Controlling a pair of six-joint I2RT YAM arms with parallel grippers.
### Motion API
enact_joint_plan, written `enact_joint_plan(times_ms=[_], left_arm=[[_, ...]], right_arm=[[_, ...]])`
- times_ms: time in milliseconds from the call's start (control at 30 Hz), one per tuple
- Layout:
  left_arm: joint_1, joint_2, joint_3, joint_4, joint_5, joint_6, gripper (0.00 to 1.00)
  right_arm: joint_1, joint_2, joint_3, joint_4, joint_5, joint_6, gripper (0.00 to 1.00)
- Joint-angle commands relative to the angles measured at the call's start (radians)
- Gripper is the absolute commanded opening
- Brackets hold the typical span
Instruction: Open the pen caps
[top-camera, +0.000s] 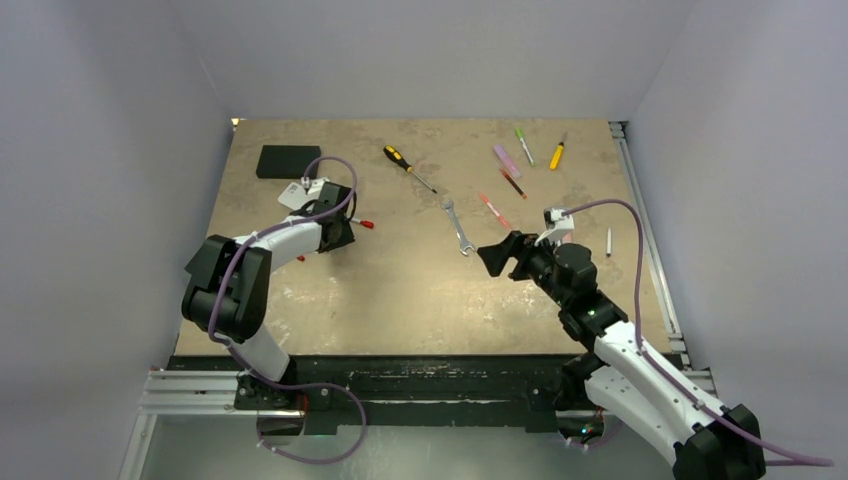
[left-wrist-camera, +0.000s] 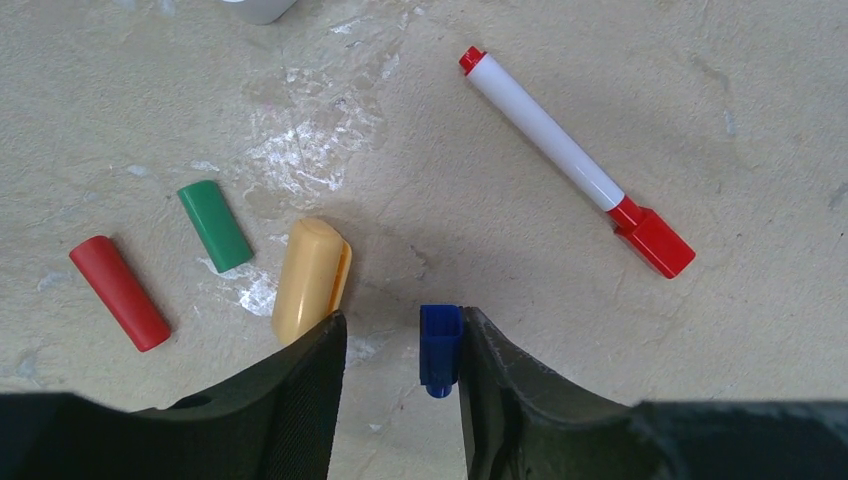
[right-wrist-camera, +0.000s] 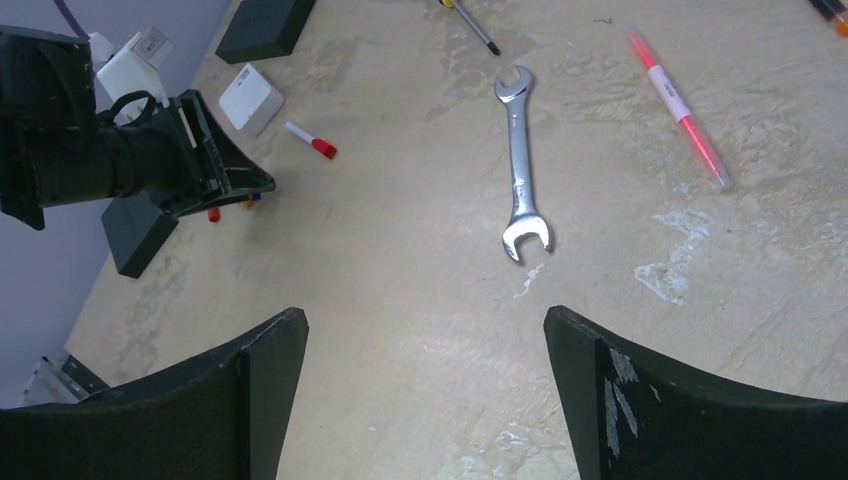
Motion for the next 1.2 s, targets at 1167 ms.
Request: enact_joint_plan(times_ms=[1167], left_arm=[[-0.154, -0.674, -0.332, 0.263, 0.358, -0.073, 0.55]], right_arm=[[-0.030, 0.668, 0.545, -0.140, 0.376, -0.040, 0.83]])
